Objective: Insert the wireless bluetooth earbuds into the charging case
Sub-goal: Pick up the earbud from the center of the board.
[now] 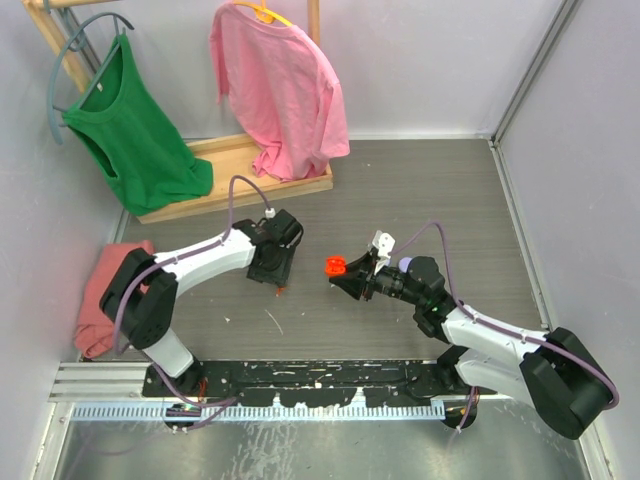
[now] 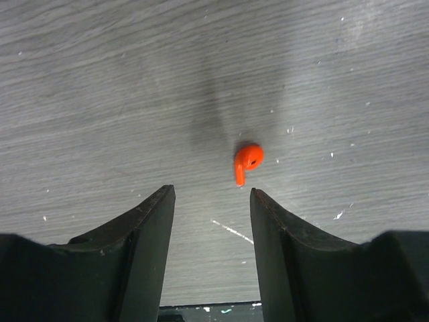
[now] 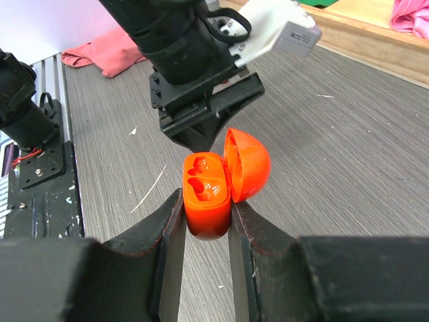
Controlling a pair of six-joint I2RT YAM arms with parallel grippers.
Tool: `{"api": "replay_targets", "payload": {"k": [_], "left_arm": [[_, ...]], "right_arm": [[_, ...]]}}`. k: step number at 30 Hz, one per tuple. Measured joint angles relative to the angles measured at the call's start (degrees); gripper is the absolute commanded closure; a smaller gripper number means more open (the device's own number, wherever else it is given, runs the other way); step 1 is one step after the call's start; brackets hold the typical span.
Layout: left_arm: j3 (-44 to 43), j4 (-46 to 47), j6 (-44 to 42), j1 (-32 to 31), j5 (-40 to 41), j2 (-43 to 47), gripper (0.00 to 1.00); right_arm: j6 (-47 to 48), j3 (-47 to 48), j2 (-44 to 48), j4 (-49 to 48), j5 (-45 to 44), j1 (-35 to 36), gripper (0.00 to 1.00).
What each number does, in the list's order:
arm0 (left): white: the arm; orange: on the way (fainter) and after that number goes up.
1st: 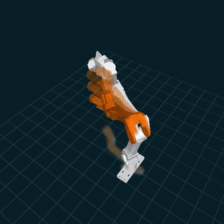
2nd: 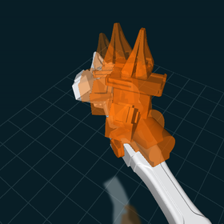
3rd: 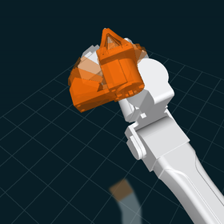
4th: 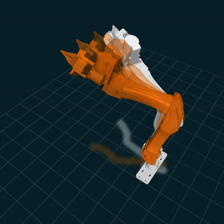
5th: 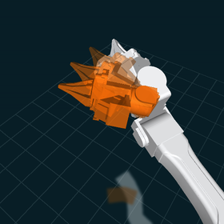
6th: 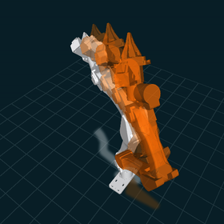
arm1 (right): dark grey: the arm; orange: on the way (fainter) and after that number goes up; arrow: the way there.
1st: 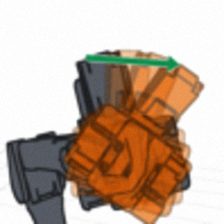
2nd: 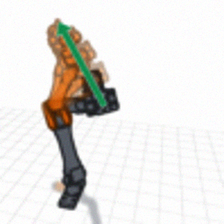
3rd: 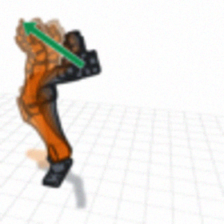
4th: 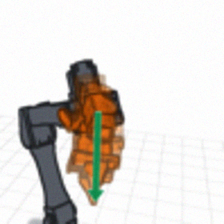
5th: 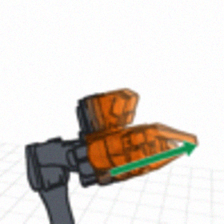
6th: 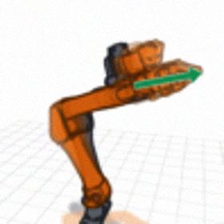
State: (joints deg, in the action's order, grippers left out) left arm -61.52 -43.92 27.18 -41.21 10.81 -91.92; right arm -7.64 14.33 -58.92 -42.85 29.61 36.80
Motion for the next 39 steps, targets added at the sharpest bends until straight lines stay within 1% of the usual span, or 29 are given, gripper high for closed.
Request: {"api": "replay_targets", "payload": {"k": [5,17,23,27,35,39], "left_arm": [[-2.27,0.68,-0.59,-0.02,-0.90,-4.57,0.54],[-3.98,0.90,-0.81,-0.02,-3.50,-10.25,0.64],[-4.35,0.83,-0.76,-0.02,-4.63,-11.15,0.71],[-4.76,0.66,-0.72,-0.02,-5.25,-11.54,0.79],[-4.70,0.55,-0.07,-0.02,-5.11,-11.30,0.84],[-3.72,0.94,0.63,-0.02,-4.48,-9.46,0.85]], "right_arm": [[-0.04,-0.02,-0.02,-0.17,-0.02,0.00,0.99],[-0.09,-0.02,-1.51,-0.42,-0.22,0.00,0.99],[-0.09,-0.02,-1.81,-0.42,-0.22,0.00,0.99],[-0.09,-0.02,-1.86,-0.39,-0.22,0.00,0.99],[-0.09,-0.02,-1.86,-0.39,-0.22,0.00,0.99],[-0.24,-0.02,-1.86,-0.42,-0.22,0.00,0.99]]}}
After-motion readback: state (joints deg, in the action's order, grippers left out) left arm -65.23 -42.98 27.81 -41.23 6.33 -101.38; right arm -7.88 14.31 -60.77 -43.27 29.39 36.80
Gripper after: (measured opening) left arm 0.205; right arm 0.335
